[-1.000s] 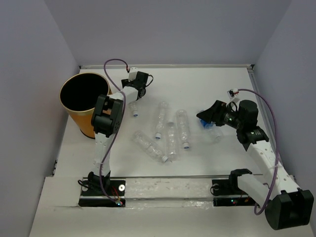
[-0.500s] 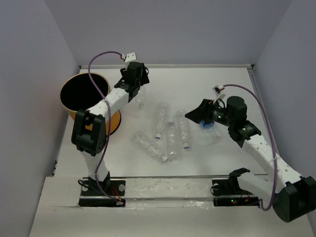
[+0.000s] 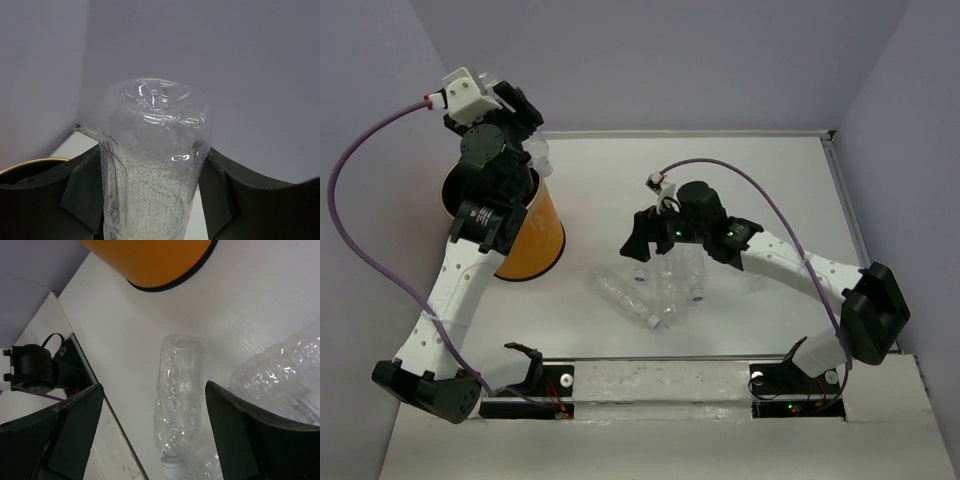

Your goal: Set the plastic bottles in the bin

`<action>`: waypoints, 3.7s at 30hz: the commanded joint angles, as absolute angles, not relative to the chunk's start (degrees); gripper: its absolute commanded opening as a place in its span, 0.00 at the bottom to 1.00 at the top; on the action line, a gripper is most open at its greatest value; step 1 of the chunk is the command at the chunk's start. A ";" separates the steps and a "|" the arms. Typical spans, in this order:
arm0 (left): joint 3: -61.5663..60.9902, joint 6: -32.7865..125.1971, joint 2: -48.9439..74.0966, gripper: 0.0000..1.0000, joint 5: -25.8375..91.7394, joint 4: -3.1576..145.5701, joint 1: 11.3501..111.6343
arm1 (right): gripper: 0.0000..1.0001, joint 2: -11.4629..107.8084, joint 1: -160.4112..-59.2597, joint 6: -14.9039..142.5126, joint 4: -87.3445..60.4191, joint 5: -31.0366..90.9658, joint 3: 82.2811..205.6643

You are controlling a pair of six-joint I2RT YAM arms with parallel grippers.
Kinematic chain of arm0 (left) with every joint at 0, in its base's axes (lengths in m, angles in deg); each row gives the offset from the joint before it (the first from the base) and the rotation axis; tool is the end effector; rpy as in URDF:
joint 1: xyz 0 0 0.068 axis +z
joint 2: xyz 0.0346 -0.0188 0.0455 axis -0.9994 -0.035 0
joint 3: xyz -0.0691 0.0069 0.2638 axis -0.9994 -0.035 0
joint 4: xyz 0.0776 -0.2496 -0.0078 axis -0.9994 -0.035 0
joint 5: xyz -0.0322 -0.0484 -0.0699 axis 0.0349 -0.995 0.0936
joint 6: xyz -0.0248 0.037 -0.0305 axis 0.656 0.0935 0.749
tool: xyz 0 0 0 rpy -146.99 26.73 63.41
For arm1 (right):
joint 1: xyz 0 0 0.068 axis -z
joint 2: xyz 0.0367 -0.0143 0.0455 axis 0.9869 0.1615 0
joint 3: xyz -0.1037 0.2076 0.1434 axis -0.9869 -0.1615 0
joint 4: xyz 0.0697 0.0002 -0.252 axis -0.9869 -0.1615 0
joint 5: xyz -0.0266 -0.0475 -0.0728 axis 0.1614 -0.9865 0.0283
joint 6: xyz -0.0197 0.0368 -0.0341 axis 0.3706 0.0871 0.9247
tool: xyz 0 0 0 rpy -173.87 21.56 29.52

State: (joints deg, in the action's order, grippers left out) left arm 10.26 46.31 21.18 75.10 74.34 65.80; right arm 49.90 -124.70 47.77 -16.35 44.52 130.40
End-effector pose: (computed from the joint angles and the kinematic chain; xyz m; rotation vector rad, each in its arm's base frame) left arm 0.2222 -0.0691 0.5183 -0.4067 1.2011 -0.1549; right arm 0.2316 0.2423 0.3009 -0.6560 2.0431 1.1067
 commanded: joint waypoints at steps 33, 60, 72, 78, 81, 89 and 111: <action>-7.16 49.21 34.97 0.99 73.93 72.99 80.17 | 0.65 88.64 -141.53 65.79 -35.89 20.05 162.73; 9.90 61.78 56.08 0.99 24.52 56.01 79.38 | 0.35 84.76 -138.63 57.09 -3.31 19.68 202.62; 7.00 63.46 55.55 0.99 18.09 58.65 74.54 | 0.35 110.52 -138.63 49.44 20.98 11.17 225.12; 4.27 63.36 54.94 0.99 19.50 57.07 74.54 | 0.51 106.22 -138.63 52.41 18.71 11.16 214.68; 3.39 62.75 54.32 0.99 21.78 55.05 74.54 | 0.93 102.81 -138.63 54.97 14.39 13.44 210.65; -3.63 65.74 49.06 0.99 18.71 56.27 74.54 | 0.95 70.79 -131.61 52.18 13.15 17.49 169.69; -5.58 62.14 9.43 0.99 55.62 61.54 45.63 | 0.62 20.18 -116.84 39.68 -24.12 7.91 105.34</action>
State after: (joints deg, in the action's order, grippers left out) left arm -10.50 64.95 13.50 47.17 59.61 46.71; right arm 22.03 -117.61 40.49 -21.97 10.09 105.99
